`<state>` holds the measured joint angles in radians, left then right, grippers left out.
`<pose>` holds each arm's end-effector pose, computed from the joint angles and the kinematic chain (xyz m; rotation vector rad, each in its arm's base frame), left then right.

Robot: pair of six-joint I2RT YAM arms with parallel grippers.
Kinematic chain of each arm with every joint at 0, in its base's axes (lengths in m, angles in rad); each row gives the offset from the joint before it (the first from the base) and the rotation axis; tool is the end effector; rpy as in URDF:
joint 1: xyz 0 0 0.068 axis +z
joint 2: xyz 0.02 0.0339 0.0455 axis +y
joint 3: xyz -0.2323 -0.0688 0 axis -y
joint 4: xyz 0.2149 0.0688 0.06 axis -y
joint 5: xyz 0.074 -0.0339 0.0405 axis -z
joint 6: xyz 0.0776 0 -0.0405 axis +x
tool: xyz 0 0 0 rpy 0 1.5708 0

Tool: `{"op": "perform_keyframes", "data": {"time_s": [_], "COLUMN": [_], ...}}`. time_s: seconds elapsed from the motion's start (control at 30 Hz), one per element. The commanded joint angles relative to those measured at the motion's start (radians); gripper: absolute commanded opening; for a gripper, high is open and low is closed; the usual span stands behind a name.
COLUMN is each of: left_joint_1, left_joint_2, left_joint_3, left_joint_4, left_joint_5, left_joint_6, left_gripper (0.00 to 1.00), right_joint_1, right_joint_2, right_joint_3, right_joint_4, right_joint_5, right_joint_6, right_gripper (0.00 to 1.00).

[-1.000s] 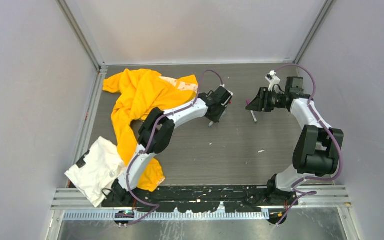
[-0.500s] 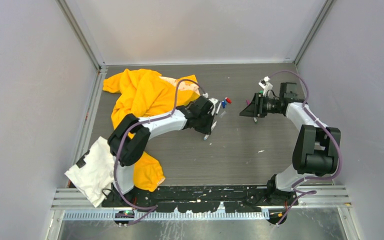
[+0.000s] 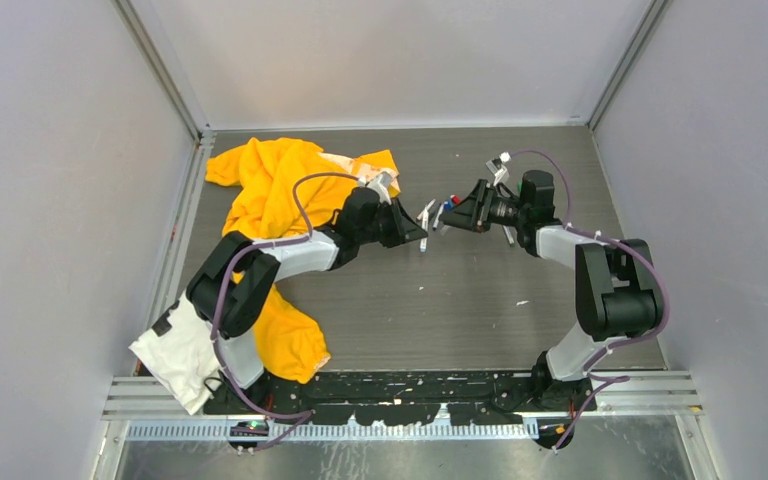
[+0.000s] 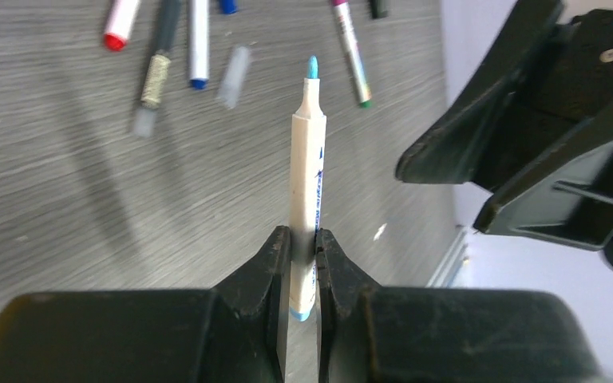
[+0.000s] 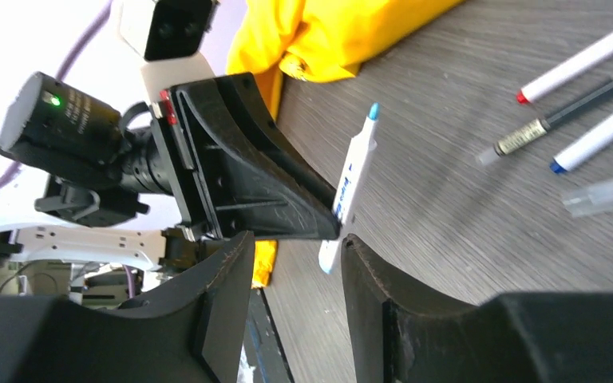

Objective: Insert the pens into the pen caps
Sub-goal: Pick up the pen from the center of the board.

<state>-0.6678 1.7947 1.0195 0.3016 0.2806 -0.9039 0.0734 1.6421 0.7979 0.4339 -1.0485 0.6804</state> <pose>0.3002 -0.2641 0.1647 -0.0726 2.2719 -1.2052 0.3217 0.0911 0.1795 -0.1216 2.0649 1.5065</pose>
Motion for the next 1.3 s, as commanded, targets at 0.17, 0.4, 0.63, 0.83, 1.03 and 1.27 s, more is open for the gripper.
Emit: {"op": "perform_keyframes", "data": {"time_s": [0.17,0.4,0.63,0.83,1.03,1.27], "left_joint_1": [-0.003,-0.001,0.000,-0.001,0.000,-0.001], "left_joint_2": [-0.029,-0.035,-0.045,-0.043,-0.037,-0.027], "left_joint_3": [-0.012,-0.013,-0.019,-0.024,-0.026,-0.024], "left_joint_4": [0.274,0.287,0.305,0.331,0.364,0.387], "left_joint_5": [-0.004,-0.025,-0.042,-0.046,-0.046,-0.042], "left_joint_6": [-0.164,-0.174,-0.175,-0.186,-0.210,-0.240], "left_gripper": [0.01,0.01,0.01,0.01,0.01,0.01], "right_joint_1": [0.040,0.039,0.040,0.040,0.053,0.088], "right_joint_2": [-0.020,-0.020,-0.019,-0.018,-0.017,-0.013], "right_joint_3": [0.046,0.103,0.140,0.134,0.127,0.135], "right_joint_4": [0.032,-0.126,-0.227,-0.228,-0.230,-0.233], "right_joint_5": [-0.008,-0.058,-0.082,-0.077,-0.044,-0.004], "right_joint_6": [0.015,-0.083,-0.157,-0.161,-0.161,-0.159], "right_gripper": [0.51,0.53,0.54,0.54,0.54,0.54]}}
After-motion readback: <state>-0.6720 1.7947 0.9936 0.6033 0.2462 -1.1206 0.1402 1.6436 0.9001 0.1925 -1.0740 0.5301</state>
